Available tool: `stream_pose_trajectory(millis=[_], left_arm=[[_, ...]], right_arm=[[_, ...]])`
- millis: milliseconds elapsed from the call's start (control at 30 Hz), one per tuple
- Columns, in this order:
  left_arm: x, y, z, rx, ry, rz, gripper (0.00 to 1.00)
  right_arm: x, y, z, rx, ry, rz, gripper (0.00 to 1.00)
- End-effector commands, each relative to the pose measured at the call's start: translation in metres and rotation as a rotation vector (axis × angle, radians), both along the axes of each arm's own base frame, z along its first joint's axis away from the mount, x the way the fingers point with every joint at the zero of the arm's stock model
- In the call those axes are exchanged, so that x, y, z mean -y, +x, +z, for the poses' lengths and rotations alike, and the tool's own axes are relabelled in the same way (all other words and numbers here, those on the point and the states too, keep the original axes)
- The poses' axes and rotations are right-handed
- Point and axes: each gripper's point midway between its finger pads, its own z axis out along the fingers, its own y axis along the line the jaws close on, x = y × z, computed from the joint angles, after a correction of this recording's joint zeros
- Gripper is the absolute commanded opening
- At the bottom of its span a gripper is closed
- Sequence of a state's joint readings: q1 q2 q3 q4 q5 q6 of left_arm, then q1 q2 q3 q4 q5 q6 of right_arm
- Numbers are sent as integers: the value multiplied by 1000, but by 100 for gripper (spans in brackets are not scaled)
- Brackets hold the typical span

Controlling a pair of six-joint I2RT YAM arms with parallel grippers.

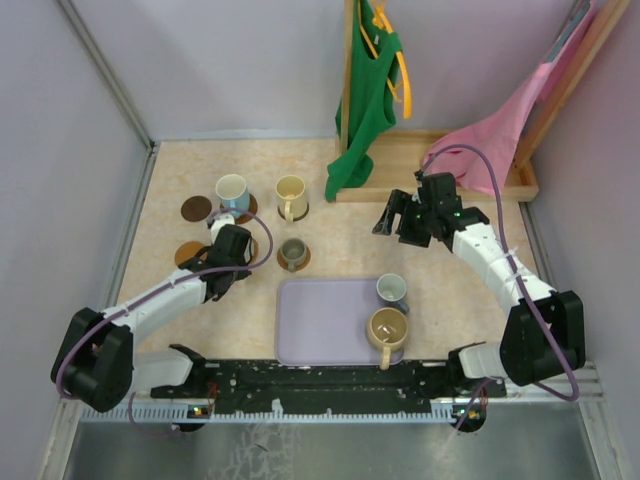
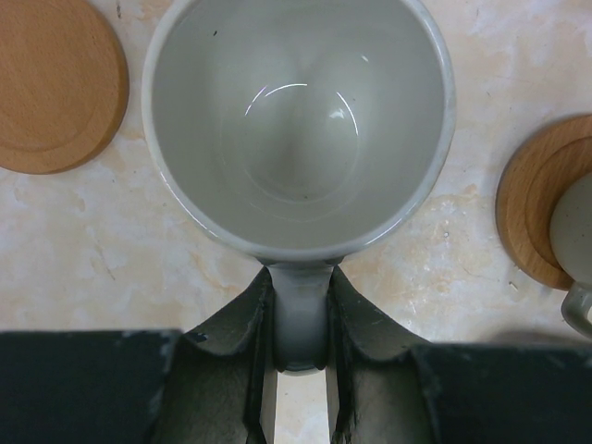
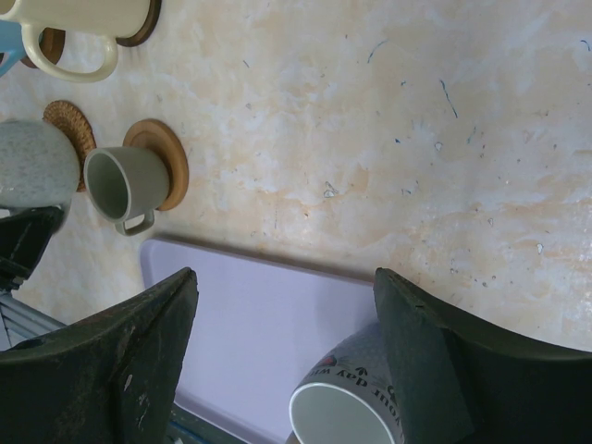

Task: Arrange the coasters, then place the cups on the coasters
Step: Place the cup on the coaster.

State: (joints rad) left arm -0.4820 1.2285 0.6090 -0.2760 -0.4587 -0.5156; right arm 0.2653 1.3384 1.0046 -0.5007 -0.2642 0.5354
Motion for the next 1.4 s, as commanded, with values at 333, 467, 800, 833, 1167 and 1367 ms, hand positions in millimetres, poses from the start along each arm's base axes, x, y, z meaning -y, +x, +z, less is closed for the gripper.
stream_pose_trajectory(millis=[333, 467, 800, 833, 1167, 1367], left_arm=[[5, 1, 4, -11, -17, 9, 35], [5, 0, 4, -13, -20, 7, 38], [8, 0, 21, 19, -32, -7, 40], [8, 1, 25, 30, -33, -6, 41], [21, 13, 90, 144, -87, -69, 42], [41, 11, 113, 182, -132, -127, 42]], right_arm=[[-1, 13, 26, 94, 25, -4, 77], [-2, 12, 25, 94, 26, -3, 77], [-2, 12, 25, 95, 27, -2, 77], [-2, 12, 25, 96, 27, -2, 77], [-2, 13, 30, 103, 29, -7, 77], [2, 10, 31, 107, 15, -16, 77]])
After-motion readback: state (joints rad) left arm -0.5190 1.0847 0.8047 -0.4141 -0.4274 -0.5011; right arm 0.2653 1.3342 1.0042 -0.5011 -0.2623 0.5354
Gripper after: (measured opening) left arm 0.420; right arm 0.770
